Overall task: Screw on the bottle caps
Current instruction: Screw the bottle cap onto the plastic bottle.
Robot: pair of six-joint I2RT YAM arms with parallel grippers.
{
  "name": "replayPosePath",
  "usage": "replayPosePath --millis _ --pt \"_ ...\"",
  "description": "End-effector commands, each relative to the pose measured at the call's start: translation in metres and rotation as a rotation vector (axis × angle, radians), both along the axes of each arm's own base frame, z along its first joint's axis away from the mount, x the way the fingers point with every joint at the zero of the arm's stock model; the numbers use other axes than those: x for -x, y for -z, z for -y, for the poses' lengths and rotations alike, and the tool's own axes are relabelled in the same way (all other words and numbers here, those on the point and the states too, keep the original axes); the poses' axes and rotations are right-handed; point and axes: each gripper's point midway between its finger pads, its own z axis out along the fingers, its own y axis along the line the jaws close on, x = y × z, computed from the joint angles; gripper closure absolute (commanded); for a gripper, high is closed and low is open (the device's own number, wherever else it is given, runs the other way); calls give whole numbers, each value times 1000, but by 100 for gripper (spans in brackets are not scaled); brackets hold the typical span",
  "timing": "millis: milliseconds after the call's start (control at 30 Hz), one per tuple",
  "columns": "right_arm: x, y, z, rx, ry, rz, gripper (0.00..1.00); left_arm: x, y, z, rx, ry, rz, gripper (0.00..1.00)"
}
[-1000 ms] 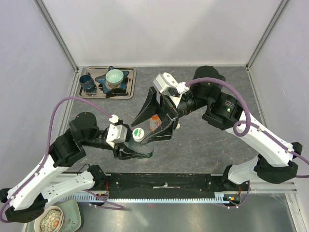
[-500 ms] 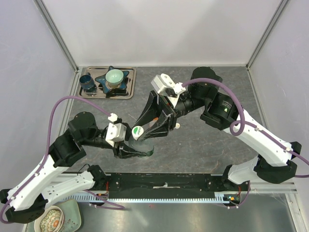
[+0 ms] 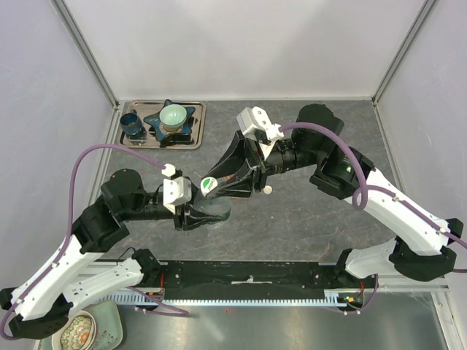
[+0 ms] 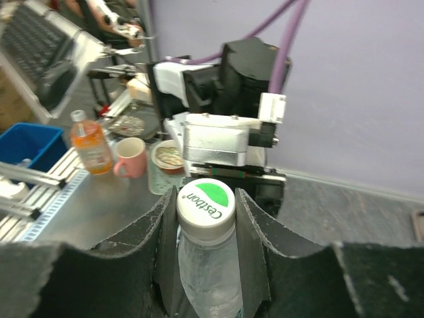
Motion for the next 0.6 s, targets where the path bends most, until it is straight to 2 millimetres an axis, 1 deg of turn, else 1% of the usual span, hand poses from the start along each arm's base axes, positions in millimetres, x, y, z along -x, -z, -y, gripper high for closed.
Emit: replayPosePath --millis 0,33,67,100,133,167,233,267,333,367,400,433,467,500,533,567 --pt "-28 40 -2 141 181 -45 92 -46 -33 -9 100 -261 69 67" --pt "-43 49 -5 168 269 -56 100 -50 -35 -11 110 -288 76 67" --pt "-52 57 -5 195 315 -70 100 -59 -37 -15 113 -344 78 67" --pt "-59 61 -5 207 360 -80 100 -63 -38 -17 120 -373 70 67" --pt "-77 71 -6 231 461 -105 100 -67 -40 -19 127 -396 72 67" --pt "-88 79 -7 248 516 -127 100 -74 -42 -22 133 -439 73 67" --pt "-105 93 -10 279 615 -176 100 -79 -45 -26 148 -477 60 67" --pt "-122 105 -11 304 726 -221 100 -82 -46 -28 152 -501 56 67" --pt "-122 117 -18 324 784 -233 100 -85 -46 -30 157 -523 47 68" --pt "-138 122 -16 319 912 -224 100 -89 -45 -33 155 -552 44 68" --pt "-138 126 -19 324 944 -216 100 -91 -45 -34 155 -567 40 69" --pt "-132 127 -24 324 973 -205 100 -94 -44 -35 155 -583 41 69" --pt "-142 134 -21 337 1074 -198 100 -99 -42 -38 150 -613 38 70" --pt "-137 130 -25 326 1101 -190 100 -101 -41 -39 149 -627 38 71" --pt "-139 130 -24 321 1149 -185 100 -103 -39 -41 147 -639 34 71" --pt "-141 134 -26 328 1191 -179 100 -106 -39 -43 148 -659 34 72"
